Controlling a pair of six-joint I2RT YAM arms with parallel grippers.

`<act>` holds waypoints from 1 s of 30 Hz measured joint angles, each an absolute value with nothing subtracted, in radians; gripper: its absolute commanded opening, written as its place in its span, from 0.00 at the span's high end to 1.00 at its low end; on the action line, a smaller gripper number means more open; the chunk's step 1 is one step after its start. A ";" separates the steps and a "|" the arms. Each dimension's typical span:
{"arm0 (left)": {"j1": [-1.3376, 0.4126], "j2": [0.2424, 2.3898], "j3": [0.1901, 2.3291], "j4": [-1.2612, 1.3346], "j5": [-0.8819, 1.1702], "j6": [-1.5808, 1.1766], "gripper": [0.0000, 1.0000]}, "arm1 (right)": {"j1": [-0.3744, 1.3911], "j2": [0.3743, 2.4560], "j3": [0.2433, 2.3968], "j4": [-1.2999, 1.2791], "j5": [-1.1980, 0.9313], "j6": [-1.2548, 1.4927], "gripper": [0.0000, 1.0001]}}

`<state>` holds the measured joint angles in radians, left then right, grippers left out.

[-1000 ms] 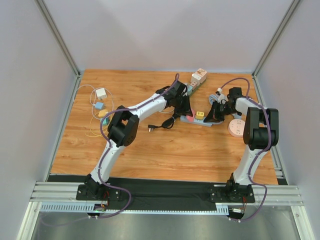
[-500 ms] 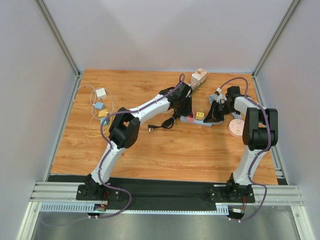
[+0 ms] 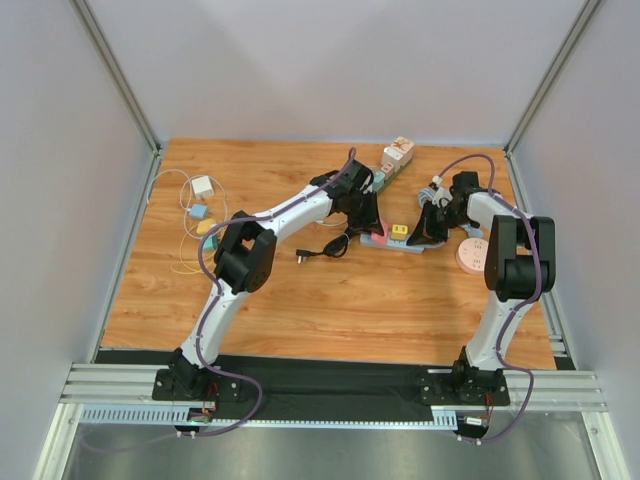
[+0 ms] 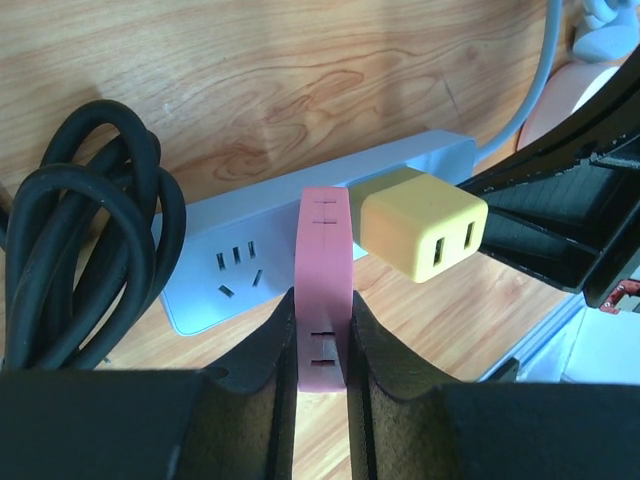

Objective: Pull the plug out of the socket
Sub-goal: Remove the plug from the socket.

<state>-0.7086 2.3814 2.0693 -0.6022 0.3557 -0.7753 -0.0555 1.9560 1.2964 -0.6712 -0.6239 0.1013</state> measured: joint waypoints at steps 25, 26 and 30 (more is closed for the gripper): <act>-0.657 2.074 1.849 -0.556 0.419 -0.641 1.00 | -0.049 1.953 1.301 -0.677 -0.618 0.086 1.00; -0.645 2.022 1.780 -0.530 0.429 -0.639 1.00 | -0.049 1.952 1.301 -0.677 -0.619 0.081 1.00; -0.549 1.767 1.512 -0.452 0.444 -0.620 1.00 | -0.048 1.946 1.300 -0.676 -0.622 0.047 1.00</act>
<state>-0.5488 1.7672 1.5116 -0.4519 0.4442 -0.6201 -0.0479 1.9461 1.3003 -0.6758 -0.6216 0.0467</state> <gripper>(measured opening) 0.261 0.004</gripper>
